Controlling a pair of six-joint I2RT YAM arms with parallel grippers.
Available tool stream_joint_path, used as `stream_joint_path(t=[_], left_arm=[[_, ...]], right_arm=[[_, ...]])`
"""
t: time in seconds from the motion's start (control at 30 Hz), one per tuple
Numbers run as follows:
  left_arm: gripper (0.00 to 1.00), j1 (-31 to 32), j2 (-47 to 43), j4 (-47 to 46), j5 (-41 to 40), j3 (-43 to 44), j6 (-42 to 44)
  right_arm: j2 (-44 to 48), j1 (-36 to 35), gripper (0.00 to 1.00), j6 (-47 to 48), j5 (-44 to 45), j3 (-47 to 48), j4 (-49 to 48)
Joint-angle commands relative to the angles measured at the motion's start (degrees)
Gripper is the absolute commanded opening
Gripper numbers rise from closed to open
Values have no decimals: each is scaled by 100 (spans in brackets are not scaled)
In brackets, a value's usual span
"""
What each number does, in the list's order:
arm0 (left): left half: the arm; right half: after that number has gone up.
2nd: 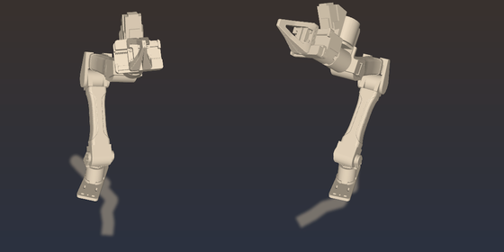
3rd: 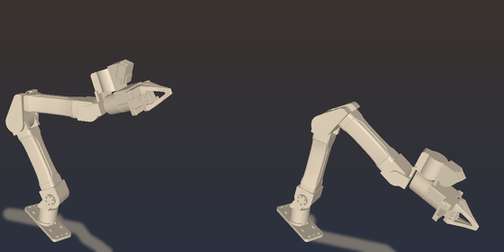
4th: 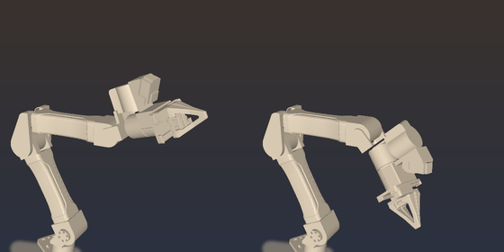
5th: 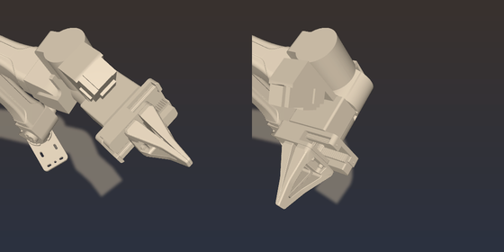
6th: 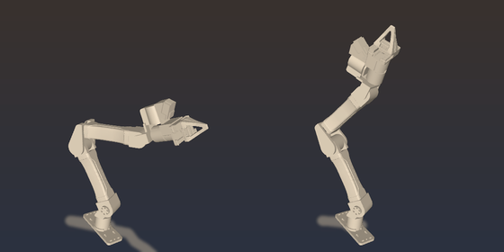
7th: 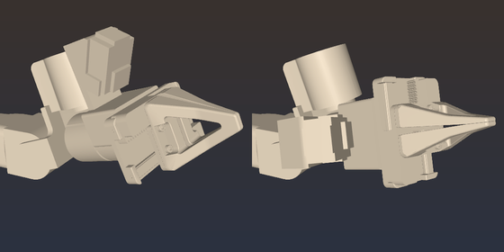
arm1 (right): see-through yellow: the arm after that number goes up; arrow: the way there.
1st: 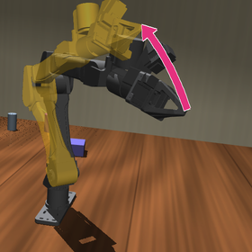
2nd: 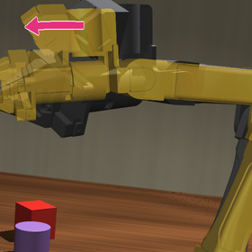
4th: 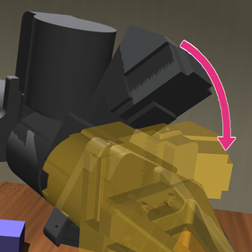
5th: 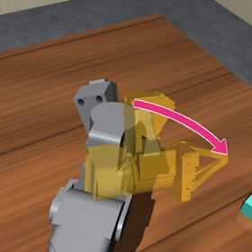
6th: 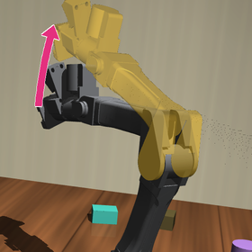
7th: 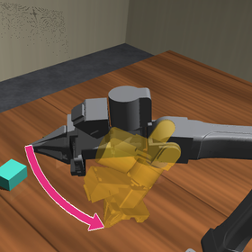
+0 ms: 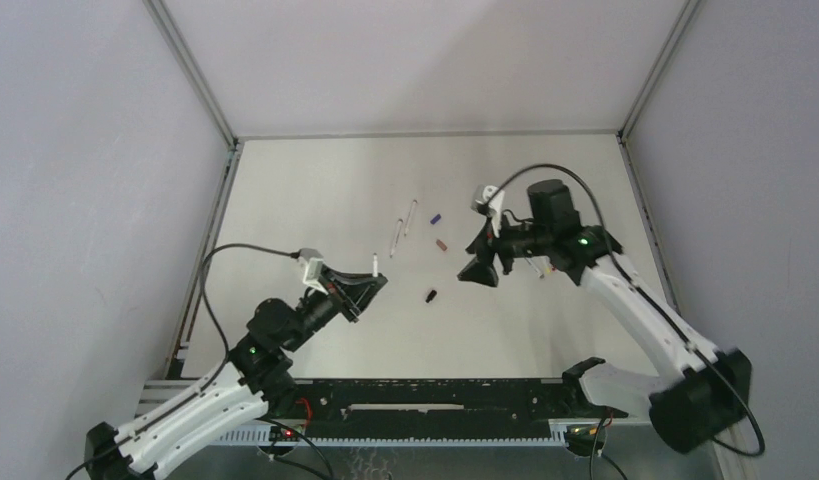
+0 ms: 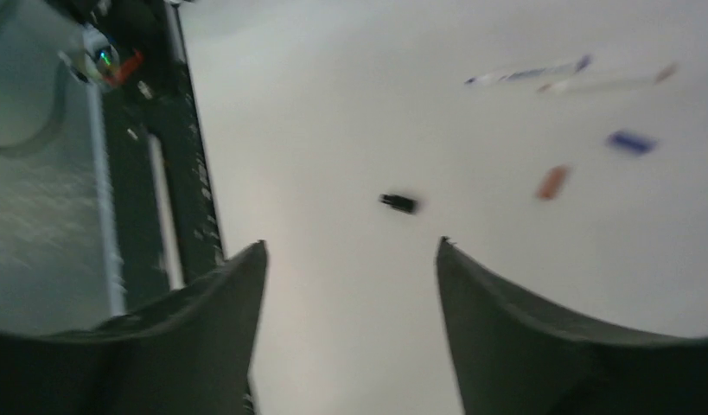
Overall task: Insert the pens into the pen caps
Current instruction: Insert the pen cap onto the pen.
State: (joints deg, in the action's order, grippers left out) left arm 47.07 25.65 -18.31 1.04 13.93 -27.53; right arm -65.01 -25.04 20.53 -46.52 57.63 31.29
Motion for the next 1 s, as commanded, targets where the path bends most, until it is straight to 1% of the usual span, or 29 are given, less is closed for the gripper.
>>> stream_joint_path(t=[0.0,0.1,0.2,0.3,0.37,0.47,0.57,0.67,0.73,0.83,0.97], left_arm=[[0,-32,-601,250,-1106,-328,635],[0,-30,-906,421,-1323,-405,478],[0,-32,-1136,624,-1499,-463,275],[0,-32,-1308,767,-1575,-521,29],[0,-32,-1342,792,-1647,-578,-166],[0,-34,-1306,707,-1719,-651,-403],[0,-32,-1218,656,-1801,-688,-666],[0,-35,-1157,665,-1779,-696,-874],[0,-35,-1143,681,-1757,-686,-955],[0,-33,-1170,765,-1769,-640,-981],[0,-31,-1214,713,-1853,-661,-983]], right_arm=[[-619,-318,71,-2953,332,-385,-1154],[-1055,-669,69,-3518,1116,-410,-1406],[-1476,-868,66,-3814,1363,-366,-1462],[-1773,-882,64,-4313,1765,-357,-1359],[-1894,-907,62,-4636,2169,-357,-1277],[-2033,-1130,62,-5084,2937,-338,-1262],[-2257,-1423,63,-5418,3497,-203,-1153],[-2581,-1585,63,-5548,3728,34,-974],[-2843,-1543,60,-5732,3743,229,-805],[-2956,-1597,50,-5939,3902,343,-697],[-2892,-1744,47,-6260,4243,310,-587]])
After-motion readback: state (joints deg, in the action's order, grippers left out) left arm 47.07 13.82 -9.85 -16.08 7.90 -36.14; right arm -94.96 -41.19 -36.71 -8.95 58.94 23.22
